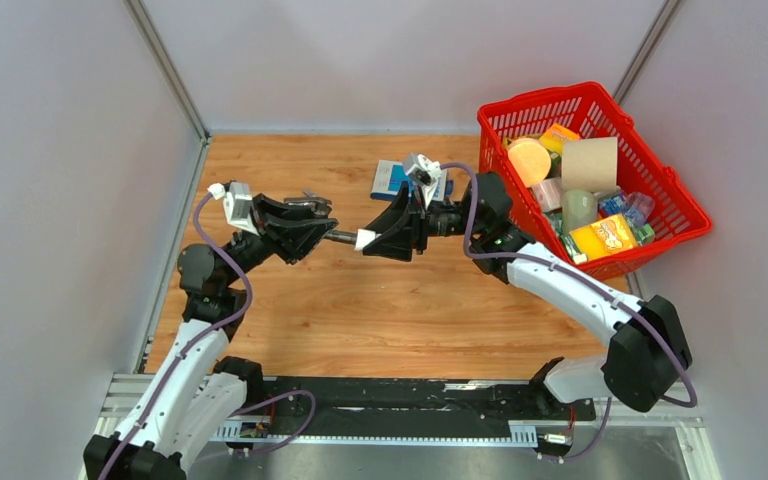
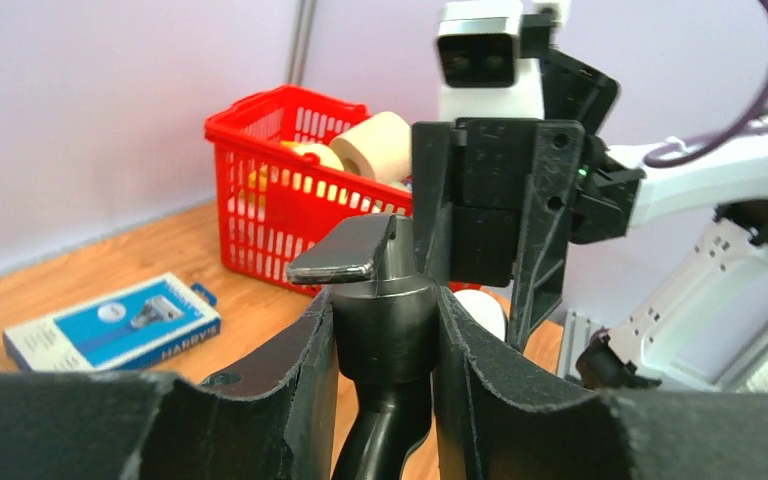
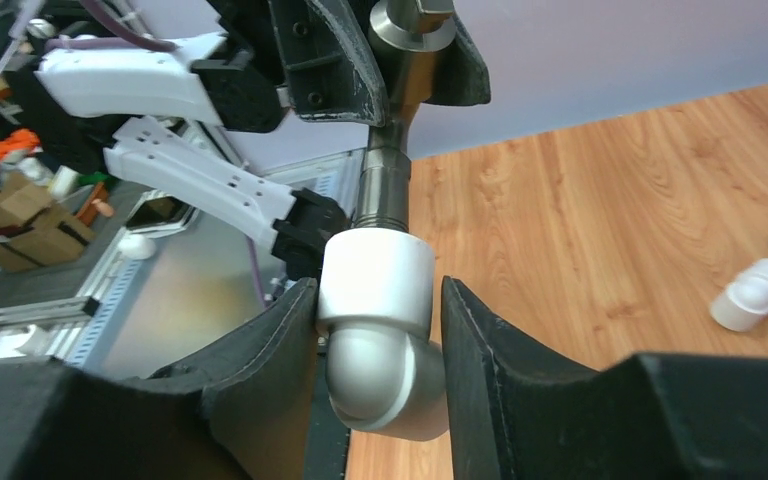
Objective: Install the water faucets
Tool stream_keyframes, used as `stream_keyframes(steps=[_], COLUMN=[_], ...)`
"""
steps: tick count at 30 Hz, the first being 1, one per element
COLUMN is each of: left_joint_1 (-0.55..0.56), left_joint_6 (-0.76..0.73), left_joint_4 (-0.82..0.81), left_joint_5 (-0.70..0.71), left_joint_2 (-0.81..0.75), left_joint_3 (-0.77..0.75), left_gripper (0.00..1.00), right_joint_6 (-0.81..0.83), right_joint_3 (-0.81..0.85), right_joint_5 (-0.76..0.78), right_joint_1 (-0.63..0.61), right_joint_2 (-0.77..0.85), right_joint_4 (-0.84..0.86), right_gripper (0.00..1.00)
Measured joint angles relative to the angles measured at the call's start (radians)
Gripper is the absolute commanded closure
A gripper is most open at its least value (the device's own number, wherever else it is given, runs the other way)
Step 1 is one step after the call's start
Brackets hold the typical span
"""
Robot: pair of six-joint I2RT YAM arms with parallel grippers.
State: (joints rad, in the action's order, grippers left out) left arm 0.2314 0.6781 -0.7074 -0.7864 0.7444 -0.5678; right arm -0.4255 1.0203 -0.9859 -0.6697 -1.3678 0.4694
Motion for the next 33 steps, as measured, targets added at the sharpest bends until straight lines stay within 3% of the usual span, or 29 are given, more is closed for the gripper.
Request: stream_keyframes(steps=[3, 7, 15, 24, 33], left_joint_1=[0.007, 0.016, 0.009, 0.009, 0.01], left_joint_6=[0.01, 0.056, 0.163, 0.208, 0.237], left_joint_4=[0.128, 0.286, 0.402, 0.412, 0.415], left_joint_5=[0.077, 0.151, 0.256, 0.255, 0.224], left_joint_2=[-0.017, -0.025, -0.053, -0.047, -0.008], left_joint_3=[-0.016, -0.066, -0.071, -0.09, -0.099], left_gripper=[1.0, 1.0, 1.0, 1.0, 1.0], right_joint_6=[0.057, 0.145, 0.303, 0.375, 0.404], right_joint_3=[0.0, -0.008, -0.05, -0.057, -0.011], right_joint_5=[0.054, 0.119, 0.139, 0.102, 0.086], right_joint_1=[0.0, 0.0, 0.007, -0.002, -0.046], right_joint_2=[0.019, 0.046, 0.061, 0.058, -0.006], right_joint_4=[-0.053, -0.077, -0.111, -0.114, -0.114], right_gripper=[0.7, 0.55, 0.39, 0.37, 0.44])
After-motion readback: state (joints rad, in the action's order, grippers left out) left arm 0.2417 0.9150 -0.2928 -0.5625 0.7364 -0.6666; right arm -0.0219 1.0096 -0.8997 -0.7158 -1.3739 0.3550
